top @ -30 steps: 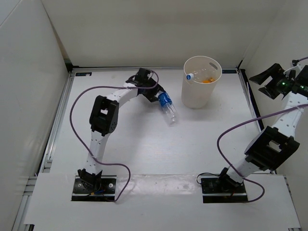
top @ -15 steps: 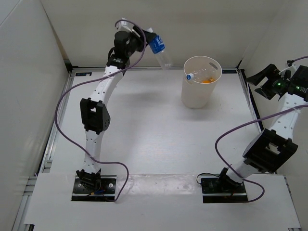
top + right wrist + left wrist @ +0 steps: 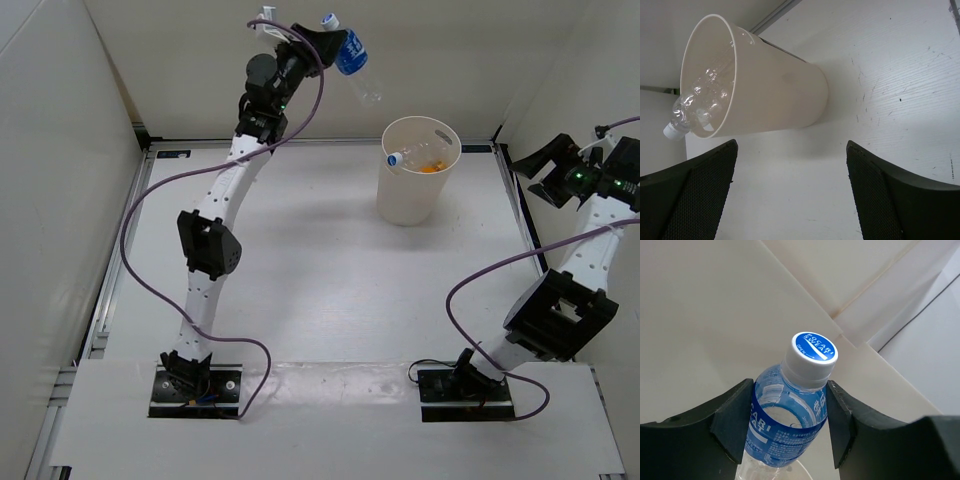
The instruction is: Put the plastic bottles in the bin
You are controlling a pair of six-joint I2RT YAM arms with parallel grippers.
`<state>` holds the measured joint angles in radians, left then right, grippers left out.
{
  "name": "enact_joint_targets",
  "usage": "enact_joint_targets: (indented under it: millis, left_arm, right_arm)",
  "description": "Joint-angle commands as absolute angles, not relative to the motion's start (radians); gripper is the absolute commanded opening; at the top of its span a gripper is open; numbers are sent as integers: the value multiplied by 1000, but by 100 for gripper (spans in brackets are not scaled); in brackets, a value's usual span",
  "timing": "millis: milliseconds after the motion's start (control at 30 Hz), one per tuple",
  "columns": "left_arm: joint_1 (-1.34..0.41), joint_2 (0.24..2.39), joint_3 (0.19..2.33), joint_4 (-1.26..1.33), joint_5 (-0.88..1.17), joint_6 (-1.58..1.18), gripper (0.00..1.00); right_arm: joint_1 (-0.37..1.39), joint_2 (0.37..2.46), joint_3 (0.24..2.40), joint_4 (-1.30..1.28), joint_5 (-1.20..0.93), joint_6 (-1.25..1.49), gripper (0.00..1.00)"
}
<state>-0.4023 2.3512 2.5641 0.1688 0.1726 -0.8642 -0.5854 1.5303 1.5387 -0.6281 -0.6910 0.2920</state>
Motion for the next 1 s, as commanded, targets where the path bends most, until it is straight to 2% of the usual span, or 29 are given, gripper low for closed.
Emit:
enact_joint_targets:
  millis: [0,467,567,600,667,767,800,867,967]
  left_arm:
    - [-463,2368,2605,202,141,-831,1]
    - [-594,2441,2592,98,166,-698,1]
    - [-600,2468,2617,81,173,-686,7]
    - [-607,2470,2617,80,175,-684,16]
    - [-611,2470,2597,75,179,-683,20]
    - [-617,2465,2571,68,201,-673,42]
    - [-620,2459,2557,71,213,-672,46]
    - [-620,2453,2537,68,230,-654,70]
    - [-623,2419,2511,52,238,-603,100]
  right_arm:
    - [-583,1493,1536,-615,-695,305,90]
    - [-612,1451,1496,-618,-710,319,90]
    - [-614,1447,1496,-618,-712,321,90]
    - [-614,1447,1493,-620,-712,318,90]
    - [-620,1443,1485,-618,-715,322,90]
    - [-627,1448,1483,-617,-715,324,90]
    - [-627,1448,1483,-615,-713,321,90]
    - [-626,1451,1488,-615,-715,321,90]
    - [-624,1460,1494,-617,-715,322,90]
